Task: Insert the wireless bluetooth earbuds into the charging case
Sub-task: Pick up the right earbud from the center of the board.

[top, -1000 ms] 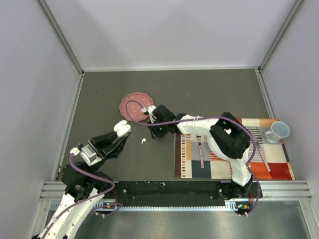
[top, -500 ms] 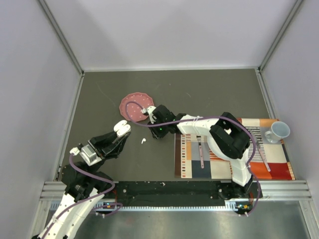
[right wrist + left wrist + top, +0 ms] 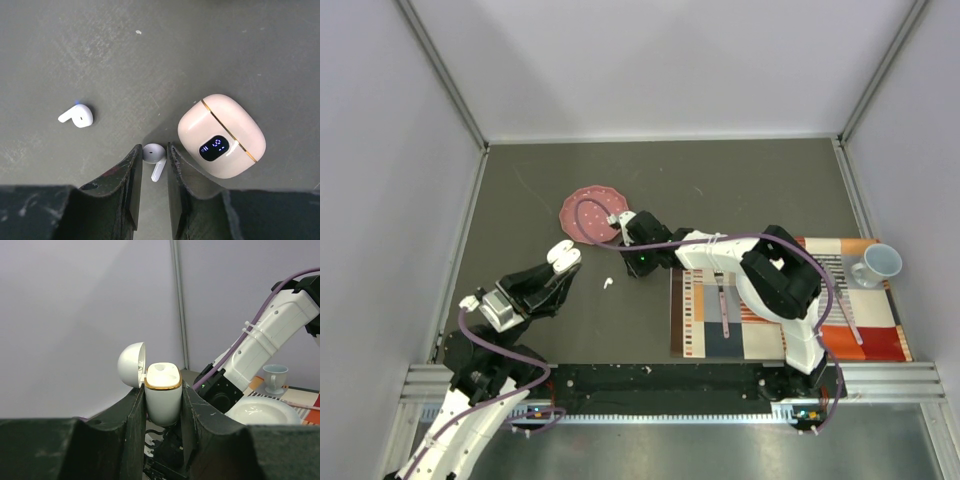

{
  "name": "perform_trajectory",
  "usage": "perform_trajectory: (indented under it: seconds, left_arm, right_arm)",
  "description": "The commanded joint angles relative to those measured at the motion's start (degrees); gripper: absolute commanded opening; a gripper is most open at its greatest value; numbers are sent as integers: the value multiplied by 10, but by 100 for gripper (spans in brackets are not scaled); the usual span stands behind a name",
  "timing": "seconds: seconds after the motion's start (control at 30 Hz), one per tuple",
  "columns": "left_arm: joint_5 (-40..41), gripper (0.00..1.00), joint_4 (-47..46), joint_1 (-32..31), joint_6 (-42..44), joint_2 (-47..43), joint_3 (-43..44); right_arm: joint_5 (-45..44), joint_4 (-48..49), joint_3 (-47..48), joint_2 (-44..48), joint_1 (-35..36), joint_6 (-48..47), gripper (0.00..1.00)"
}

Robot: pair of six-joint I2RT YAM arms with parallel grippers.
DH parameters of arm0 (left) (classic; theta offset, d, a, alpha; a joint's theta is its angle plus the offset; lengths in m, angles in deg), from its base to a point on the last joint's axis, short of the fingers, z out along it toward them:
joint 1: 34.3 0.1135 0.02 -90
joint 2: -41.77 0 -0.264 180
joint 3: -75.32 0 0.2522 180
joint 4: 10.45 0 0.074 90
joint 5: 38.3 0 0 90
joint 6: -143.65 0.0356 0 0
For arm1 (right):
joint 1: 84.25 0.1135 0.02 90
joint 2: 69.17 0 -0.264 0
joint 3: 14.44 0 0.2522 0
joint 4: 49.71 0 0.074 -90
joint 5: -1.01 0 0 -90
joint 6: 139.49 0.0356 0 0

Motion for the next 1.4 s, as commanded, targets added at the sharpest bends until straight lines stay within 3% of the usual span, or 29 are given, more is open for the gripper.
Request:
perform_trajectory:
  seconds: [0.0, 0.37, 0.9, 1.37]
  left_arm:
    - [11, 0, -12, -2, 1, -18, 10]
    - [16, 0, -15, -1, 0, -17, 7]
    - [21, 0, -9, -1, 0, -21, 8]
    - [24, 0, -5, -2, 0, -21, 8]
  right_arm:
    - [-40, -9, -19, 25, 8, 70, 25]
    - [-96, -11, -27, 26, 18, 131, 32]
    - [-75, -16, -14, 16, 26, 41, 32]
    - [-91, -31, -1, 3, 33, 25, 29]
